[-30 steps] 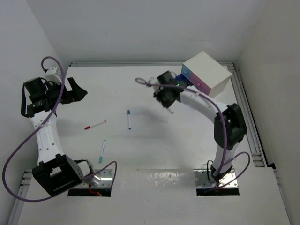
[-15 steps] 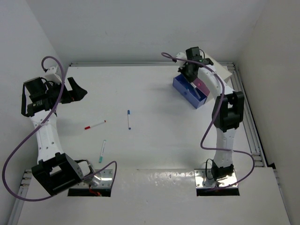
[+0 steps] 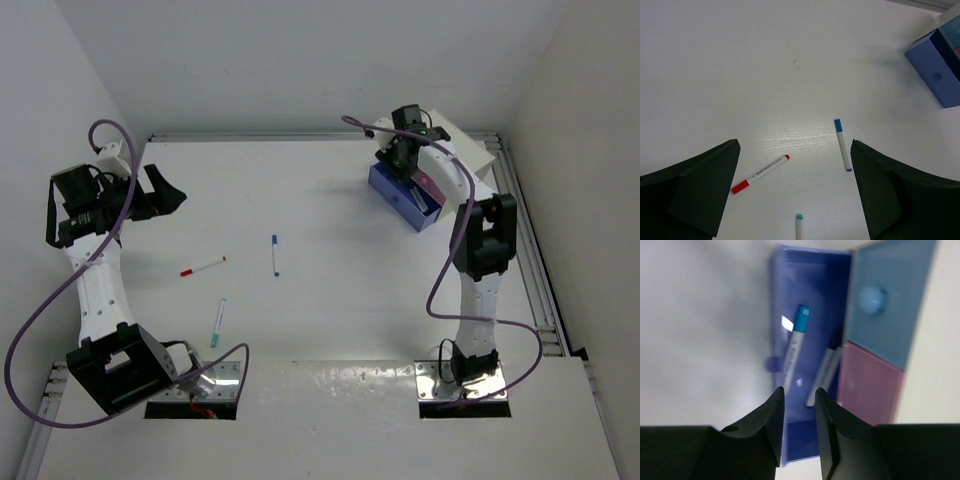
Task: Sort the stationery into containers
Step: Place the pen in the drawer, then pick up the pen from the center of the board.
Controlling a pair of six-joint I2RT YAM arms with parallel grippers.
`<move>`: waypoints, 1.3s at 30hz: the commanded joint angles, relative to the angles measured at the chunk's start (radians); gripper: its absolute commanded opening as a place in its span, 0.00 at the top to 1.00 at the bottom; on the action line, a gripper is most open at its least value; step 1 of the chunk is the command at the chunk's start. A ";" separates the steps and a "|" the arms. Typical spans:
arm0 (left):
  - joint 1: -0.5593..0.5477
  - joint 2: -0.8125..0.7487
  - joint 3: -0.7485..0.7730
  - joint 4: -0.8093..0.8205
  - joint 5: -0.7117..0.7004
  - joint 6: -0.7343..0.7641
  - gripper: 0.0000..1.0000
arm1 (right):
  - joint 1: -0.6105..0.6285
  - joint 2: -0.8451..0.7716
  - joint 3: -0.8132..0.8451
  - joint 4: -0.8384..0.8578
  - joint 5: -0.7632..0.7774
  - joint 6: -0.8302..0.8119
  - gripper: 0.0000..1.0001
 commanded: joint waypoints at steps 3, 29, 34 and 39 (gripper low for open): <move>0.011 -0.011 0.019 0.049 0.016 -0.040 0.00 | 0.177 -0.150 0.015 -0.043 -0.097 0.250 0.71; 0.027 -0.081 -0.050 0.000 -0.111 -0.002 0.00 | 0.616 0.179 0.022 0.175 -0.045 0.953 0.46; 0.037 -0.078 -0.062 -0.003 -0.105 0.014 0.00 | 0.620 0.195 0.047 0.190 -0.056 0.954 0.46; 0.045 -0.071 -0.076 -0.006 -0.107 0.026 0.00 | 0.639 0.207 0.051 0.199 -0.030 0.930 0.47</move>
